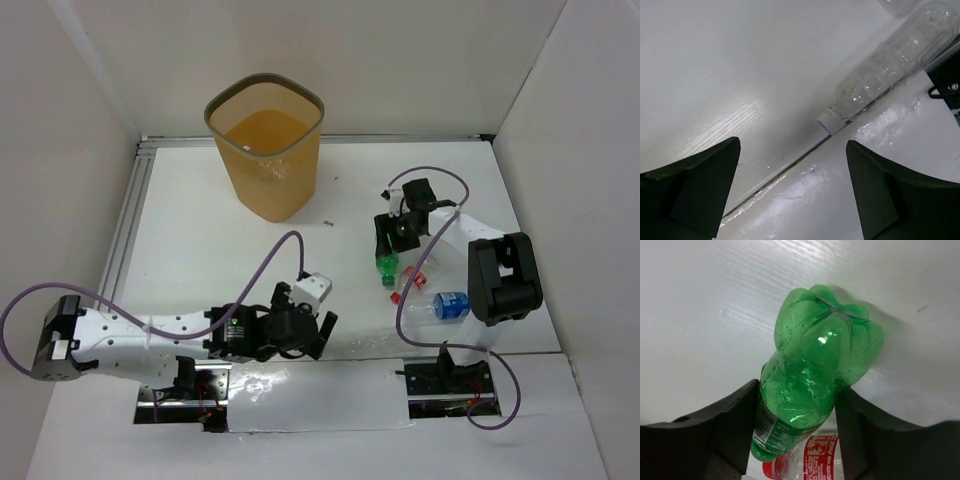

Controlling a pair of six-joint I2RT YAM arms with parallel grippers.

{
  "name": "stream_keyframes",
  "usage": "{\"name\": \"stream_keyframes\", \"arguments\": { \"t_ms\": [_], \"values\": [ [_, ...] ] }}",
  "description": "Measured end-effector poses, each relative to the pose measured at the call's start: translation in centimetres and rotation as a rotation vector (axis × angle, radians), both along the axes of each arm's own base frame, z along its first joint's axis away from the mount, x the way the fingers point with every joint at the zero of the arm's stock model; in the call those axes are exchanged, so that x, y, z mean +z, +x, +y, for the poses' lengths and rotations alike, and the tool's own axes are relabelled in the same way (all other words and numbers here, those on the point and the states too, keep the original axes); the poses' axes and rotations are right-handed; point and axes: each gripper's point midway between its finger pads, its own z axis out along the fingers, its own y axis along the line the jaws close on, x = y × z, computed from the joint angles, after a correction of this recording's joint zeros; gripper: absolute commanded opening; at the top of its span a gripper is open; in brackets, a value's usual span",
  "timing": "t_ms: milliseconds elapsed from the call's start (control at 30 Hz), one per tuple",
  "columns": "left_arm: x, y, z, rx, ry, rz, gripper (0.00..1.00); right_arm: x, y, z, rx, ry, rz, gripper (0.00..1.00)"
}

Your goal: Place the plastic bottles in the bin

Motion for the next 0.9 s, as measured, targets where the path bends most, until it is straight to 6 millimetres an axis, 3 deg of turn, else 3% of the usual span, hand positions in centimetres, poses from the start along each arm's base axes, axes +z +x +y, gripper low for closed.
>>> {"name": "stream_keyframes", "arguments": {
  "t_ms": [67, 233, 333, 467, 567, 633, 733, 900],
  "values": [
    [-0.9, -1.2, -0.7, -0.021, 0.009, 0.021, 1.00, 0.5, 0.6, 0.3, 0.008, 0.009, -0.014, 0.41],
    [-3.7, -3.4, -2.6, -0.065, 0.073, 0.058, 1.00, 4.2, 2.5, 1.6, 0.077, 0.064, -0.072, 0.34],
    [-5.1, -4.0, -3.2, -0.080, 0.107, 0.070, 1.00, 10.3, 5.3, 3.1, 0.154, 0.128, -0.177, 0.33],
    [-5.3, -4.3, -3.7, -0.084, 0.091, 0.078, 1.00, 22.3, 9.1, 5.6, 0.274, 0.236, -0.460, 0.33],
    [-5.0, -4.4, -4.2, -0.081, 0.063, 0.084, 1.00, 31.1, 9.8, 7.3, 0.359, 0.290, -0.673, 0.33],
    [-4.9, -4.4, -4.5, -0.083, 0.050, 0.085, 1.00, 35.7, 9.4, 9.0, 0.414, 0.327, -0.792, 0.34],
    [-4.8, -4.5, -4.7, -0.085, 0.042, 0.086, 1.00, 40.7, 8.6, 12.0, 0.479, 0.393, -0.945, 0.35],
    [-4.8, -4.7, -4.8, -0.090, 0.040, 0.091, 1.00, 43.7, 9.5, 17.6, 0.507, 0.476, -1.078, 0.37]
  ]
}}
